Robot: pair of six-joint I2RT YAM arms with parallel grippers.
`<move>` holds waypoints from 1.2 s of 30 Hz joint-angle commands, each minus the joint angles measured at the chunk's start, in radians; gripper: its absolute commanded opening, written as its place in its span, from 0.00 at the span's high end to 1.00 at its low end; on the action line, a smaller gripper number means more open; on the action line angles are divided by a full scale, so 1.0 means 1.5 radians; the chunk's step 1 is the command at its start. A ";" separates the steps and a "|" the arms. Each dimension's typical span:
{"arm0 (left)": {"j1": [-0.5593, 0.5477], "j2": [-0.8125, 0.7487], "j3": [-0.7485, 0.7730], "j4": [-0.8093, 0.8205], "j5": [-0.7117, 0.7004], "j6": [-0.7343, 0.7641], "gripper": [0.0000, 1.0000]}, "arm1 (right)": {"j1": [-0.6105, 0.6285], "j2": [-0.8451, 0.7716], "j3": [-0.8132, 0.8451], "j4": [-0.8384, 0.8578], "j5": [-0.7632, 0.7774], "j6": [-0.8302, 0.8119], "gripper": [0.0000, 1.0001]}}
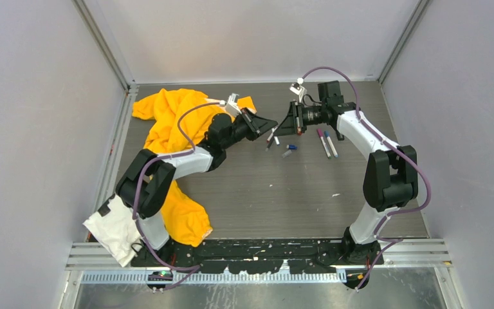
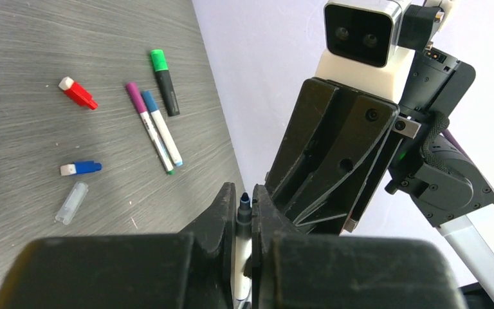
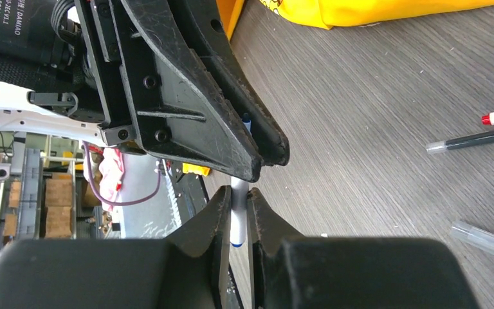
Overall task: Insert the pens into the pen caps
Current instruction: Pick up the pen from the center of the board.
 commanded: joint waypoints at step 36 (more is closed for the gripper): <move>-0.032 -0.050 -0.047 0.158 -0.237 -0.092 0.80 | 0.025 -0.041 -0.016 0.115 0.033 0.146 0.99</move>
